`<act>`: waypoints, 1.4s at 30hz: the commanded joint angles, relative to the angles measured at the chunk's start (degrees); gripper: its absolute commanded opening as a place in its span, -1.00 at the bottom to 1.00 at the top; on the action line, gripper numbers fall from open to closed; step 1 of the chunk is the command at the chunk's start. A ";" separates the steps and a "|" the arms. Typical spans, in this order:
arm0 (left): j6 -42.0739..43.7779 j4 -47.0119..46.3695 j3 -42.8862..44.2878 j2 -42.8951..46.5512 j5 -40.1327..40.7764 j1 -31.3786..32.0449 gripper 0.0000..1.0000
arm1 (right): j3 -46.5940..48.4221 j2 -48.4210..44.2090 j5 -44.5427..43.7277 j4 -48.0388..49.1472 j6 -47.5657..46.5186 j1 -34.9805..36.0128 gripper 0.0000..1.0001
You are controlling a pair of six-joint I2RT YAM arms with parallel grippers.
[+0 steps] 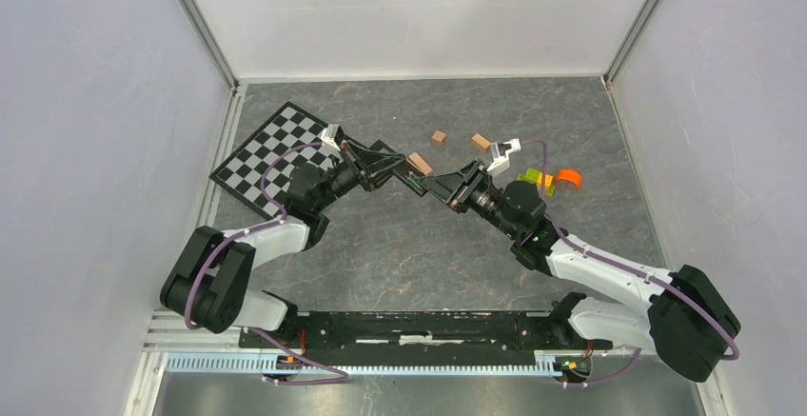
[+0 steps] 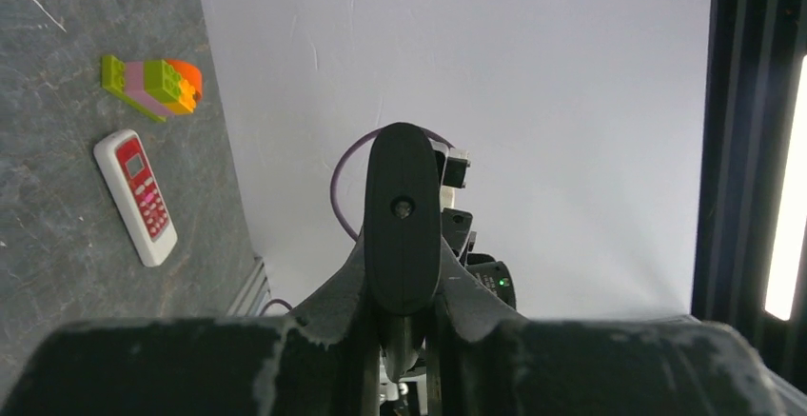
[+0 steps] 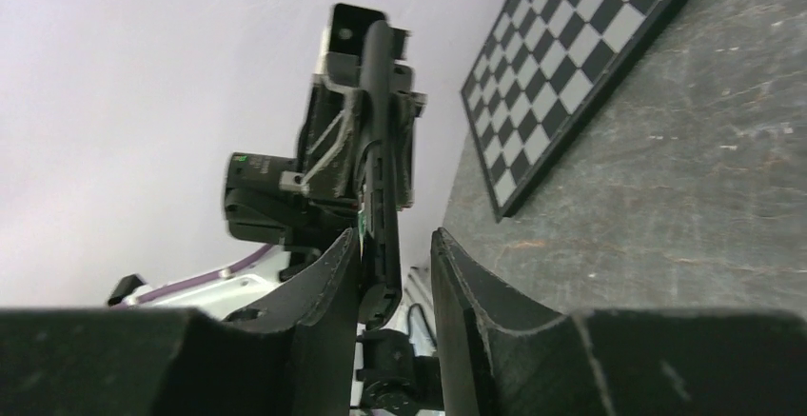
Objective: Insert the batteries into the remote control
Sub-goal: Load the battery into the remote control, then place the remote control at the center of the board.
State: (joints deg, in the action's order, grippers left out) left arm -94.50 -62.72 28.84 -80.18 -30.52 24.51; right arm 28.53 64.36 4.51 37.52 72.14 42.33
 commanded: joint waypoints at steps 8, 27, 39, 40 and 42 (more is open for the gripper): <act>22.59 15.90 3.48 12.35 -4.67 1.55 -0.96 | -0.16 -2.65 -1.76 -13.95 -17.34 -3.92 0.34; 30.72 30.06 -3.52 15.56 4.91 1.51 -0.96 | 10.11 -0.33 14.11 -25.82 -58.37 -0.71 0.83; 30.07 37.17 -3.09 18.59 8.28 1.56 -0.96 | 23.99 13.20 -0.51 -37.08 -71.33 11.36 0.80; 30.05 37.27 -3.01 18.78 8.12 1.48 -0.96 | 24.70 14.14 -0.74 -37.42 -71.46 11.62 0.76; 29.91 37.26 -3.01 19.13 8.02 1.48 -0.96 | 25.68 15.34 -0.83 -37.38 -71.27 11.77 0.66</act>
State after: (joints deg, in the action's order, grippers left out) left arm -66.32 -25.12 25.19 -62.81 -22.94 25.85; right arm 50.24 77.93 6.33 1.93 4.38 53.23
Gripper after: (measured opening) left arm 0.216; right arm 0.864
